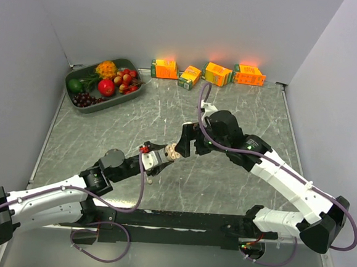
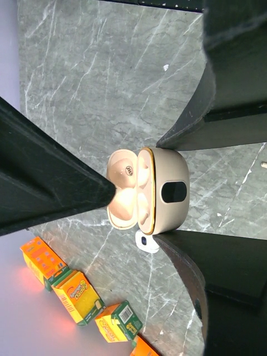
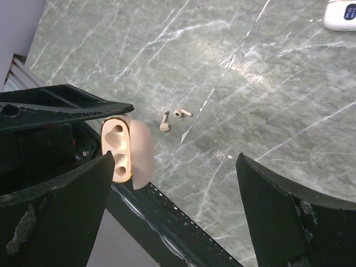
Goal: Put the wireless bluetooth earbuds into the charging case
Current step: Open the charging case.
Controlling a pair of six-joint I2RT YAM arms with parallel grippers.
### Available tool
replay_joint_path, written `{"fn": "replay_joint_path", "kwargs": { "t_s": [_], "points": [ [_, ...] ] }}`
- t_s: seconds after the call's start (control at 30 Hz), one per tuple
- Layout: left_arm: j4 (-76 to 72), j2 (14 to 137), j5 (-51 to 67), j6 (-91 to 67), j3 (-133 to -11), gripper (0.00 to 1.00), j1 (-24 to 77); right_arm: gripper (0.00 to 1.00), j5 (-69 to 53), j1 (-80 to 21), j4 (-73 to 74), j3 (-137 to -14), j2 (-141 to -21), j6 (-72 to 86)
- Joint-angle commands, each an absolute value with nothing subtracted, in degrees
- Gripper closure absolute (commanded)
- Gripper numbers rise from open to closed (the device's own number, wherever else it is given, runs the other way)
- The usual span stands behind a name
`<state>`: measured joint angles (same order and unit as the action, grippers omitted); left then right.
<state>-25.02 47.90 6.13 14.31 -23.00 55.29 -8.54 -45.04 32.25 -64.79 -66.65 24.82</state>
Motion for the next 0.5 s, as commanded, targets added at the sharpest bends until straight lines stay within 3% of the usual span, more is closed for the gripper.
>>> {"fn": "replay_joint_path", "kwargs": {
  "t_s": [0.0,0.2,0.47],
  "points": [
    [-26.46,46.23,4.93,15.03,-23.20,0.99,55.46,0.02,-7.38,-44.47,32.25,-65.30,-63.29,24.52],
    [-24.00,44.04,0.19,12.93,-23.03,0.99,55.46,0.02,-7.82,-44.56,31.29,-63.30,-60.57,23.56],
    [-19.88,34.20,-27.40,-2.86,-19.34,0.99,55.46,0.09,-9.23,-48.50,21.01,-47.91,-59.49,24.78]
  ]
}}
